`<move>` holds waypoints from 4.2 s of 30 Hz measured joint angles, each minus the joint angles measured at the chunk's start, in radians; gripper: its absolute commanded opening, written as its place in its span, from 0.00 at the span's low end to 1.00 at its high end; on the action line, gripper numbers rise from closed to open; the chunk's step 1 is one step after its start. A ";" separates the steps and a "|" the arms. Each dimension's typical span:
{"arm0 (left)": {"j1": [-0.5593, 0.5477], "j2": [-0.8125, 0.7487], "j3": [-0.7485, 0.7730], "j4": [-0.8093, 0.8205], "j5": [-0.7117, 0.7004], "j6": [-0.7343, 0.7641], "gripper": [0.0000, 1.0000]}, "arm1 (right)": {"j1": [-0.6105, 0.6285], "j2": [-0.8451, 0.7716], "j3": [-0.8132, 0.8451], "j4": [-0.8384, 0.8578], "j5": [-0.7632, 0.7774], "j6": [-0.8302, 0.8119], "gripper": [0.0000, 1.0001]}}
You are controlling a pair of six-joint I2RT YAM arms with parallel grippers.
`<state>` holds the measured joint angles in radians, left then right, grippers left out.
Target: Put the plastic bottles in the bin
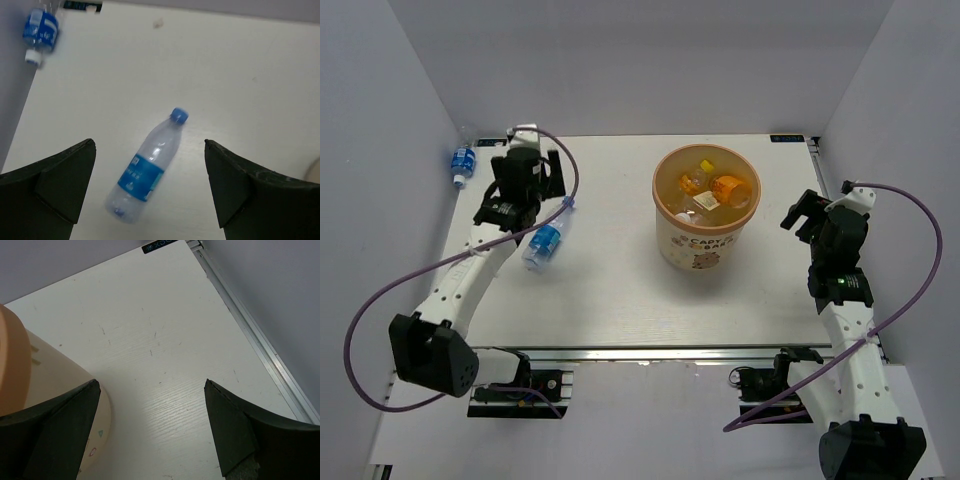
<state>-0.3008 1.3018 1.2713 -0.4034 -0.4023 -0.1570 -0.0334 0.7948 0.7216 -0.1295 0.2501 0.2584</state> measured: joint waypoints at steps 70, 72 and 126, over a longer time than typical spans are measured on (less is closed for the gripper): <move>-0.535 0.500 0.584 -0.008 0.401 -0.096 0.98 | 0.000 0.022 0.000 0.021 -0.074 0.034 0.89; -0.535 0.481 0.584 -0.008 0.378 -0.087 0.98 | 0.000 0.022 0.000 0.021 -0.074 0.034 0.89; 0.574 1.399 1.040 0.282 -0.086 0.454 0.98 | 0.000 0.109 0.119 -0.016 0.088 -0.038 0.89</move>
<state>0.2733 2.7007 2.3108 -0.1215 -0.4881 0.2966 -0.0334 0.9035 0.8402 -0.1459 0.3378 0.2203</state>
